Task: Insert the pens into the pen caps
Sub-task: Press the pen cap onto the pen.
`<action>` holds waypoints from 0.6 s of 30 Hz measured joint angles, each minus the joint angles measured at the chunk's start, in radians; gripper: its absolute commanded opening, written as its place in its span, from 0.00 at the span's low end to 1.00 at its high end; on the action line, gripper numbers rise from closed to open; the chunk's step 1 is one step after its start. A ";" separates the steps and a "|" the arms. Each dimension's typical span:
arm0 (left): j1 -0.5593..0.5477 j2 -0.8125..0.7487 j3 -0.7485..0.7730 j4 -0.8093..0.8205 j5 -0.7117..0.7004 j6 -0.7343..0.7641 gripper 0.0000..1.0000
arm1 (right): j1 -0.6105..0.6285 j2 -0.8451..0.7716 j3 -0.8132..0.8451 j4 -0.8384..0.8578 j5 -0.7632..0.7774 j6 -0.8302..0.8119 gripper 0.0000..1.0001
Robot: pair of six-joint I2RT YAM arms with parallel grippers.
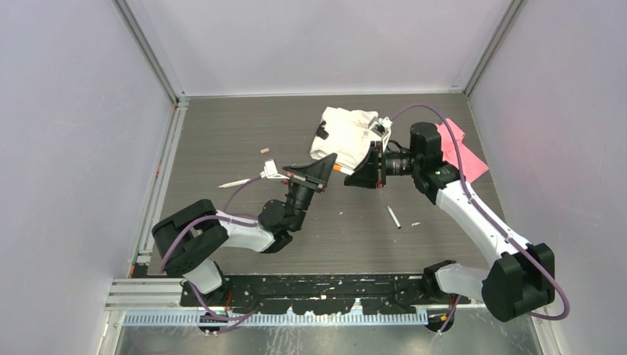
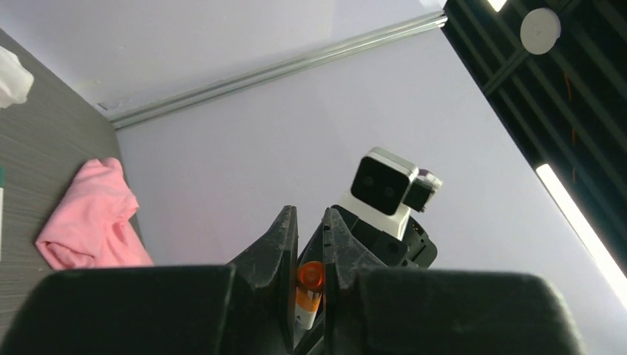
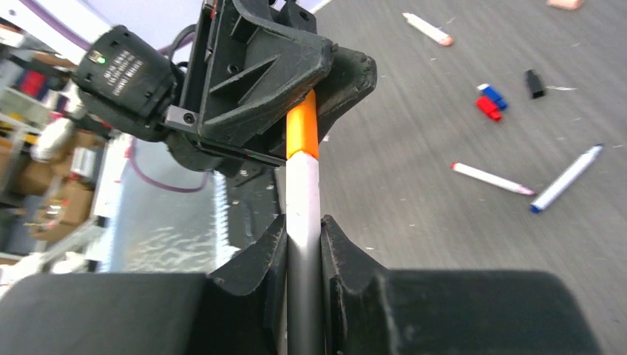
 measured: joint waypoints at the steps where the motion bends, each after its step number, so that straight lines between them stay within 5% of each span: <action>1: 0.000 0.007 0.006 0.003 -0.002 -0.019 0.01 | 0.005 -0.010 0.011 -0.035 0.024 -0.042 0.01; 8: 0.000 0.026 0.084 -0.049 0.090 -0.016 0.01 | 0.029 -0.043 0.035 -0.136 0.081 -0.129 0.00; 18: 0.002 -0.092 0.105 -0.373 0.288 0.062 0.01 | 0.069 -0.038 0.035 -0.274 0.107 -0.188 0.00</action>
